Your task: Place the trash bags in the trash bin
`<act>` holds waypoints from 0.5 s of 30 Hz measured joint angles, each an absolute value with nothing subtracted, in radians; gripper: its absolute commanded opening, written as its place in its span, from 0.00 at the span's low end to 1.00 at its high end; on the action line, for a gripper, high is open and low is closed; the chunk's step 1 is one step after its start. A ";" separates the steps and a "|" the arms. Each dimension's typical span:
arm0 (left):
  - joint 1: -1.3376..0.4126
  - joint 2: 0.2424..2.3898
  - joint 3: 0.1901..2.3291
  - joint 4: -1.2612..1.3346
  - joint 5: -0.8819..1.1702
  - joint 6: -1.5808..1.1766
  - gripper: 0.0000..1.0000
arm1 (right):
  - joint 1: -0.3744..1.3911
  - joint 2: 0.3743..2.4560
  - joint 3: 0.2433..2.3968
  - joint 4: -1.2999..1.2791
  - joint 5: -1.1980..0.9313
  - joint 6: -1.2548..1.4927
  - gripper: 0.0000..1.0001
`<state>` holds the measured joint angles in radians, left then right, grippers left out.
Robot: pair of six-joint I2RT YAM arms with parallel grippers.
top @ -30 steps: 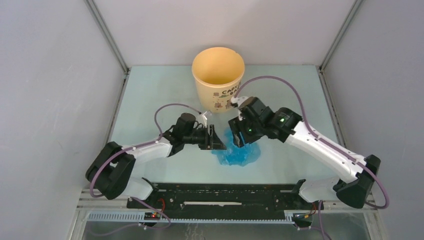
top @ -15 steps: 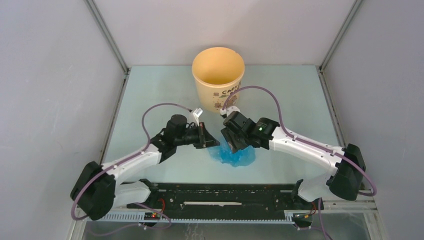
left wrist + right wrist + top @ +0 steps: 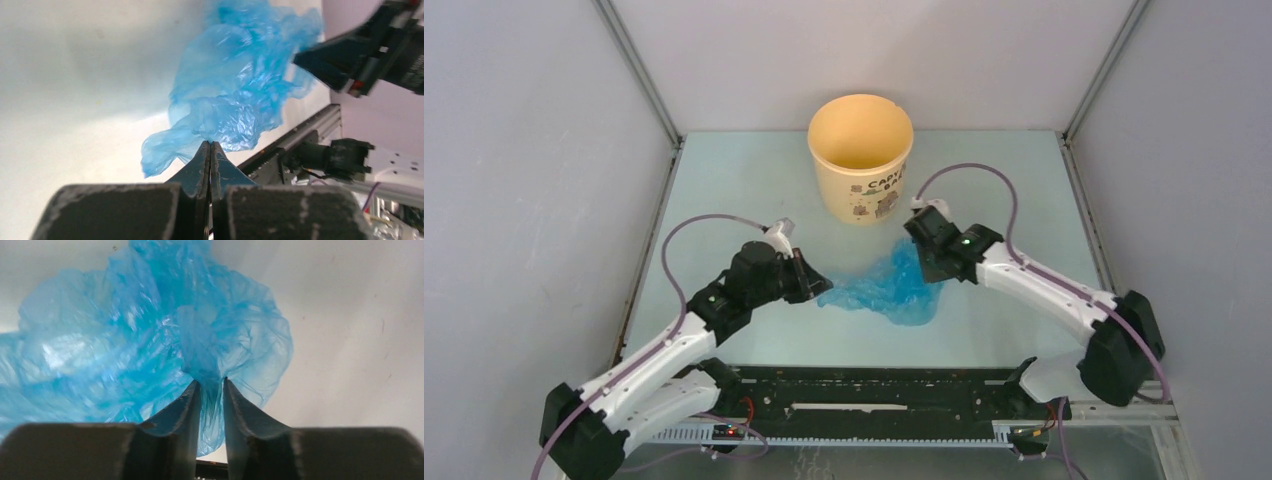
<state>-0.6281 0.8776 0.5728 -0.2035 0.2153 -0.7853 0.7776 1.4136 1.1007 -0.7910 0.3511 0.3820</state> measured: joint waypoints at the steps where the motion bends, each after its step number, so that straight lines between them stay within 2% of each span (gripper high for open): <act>1: -0.627 0.859 0.574 -0.232 0.185 -0.785 0.00 | 0.754 1.385 1.084 -0.791 0.332 0.383 0.23; 6: -0.617 0.774 0.579 -0.338 0.075 -0.765 0.00 | 0.691 1.191 1.011 -0.767 0.187 0.391 0.00; 11: -0.612 0.778 0.624 -0.384 0.081 -0.724 0.00 | 0.603 1.121 1.001 -0.732 0.014 0.396 0.00; 15: -0.611 0.804 0.747 -0.437 0.080 -0.698 0.00 | 0.533 1.110 1.002 -0.715 -0.122 0.393 0.00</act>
<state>-0.6109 0.8036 0.7467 -0.4366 0.0799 -0.6983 0.5335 1.1095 1.0016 -0.7155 -0.1223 0.3931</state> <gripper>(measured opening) 0.005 0.006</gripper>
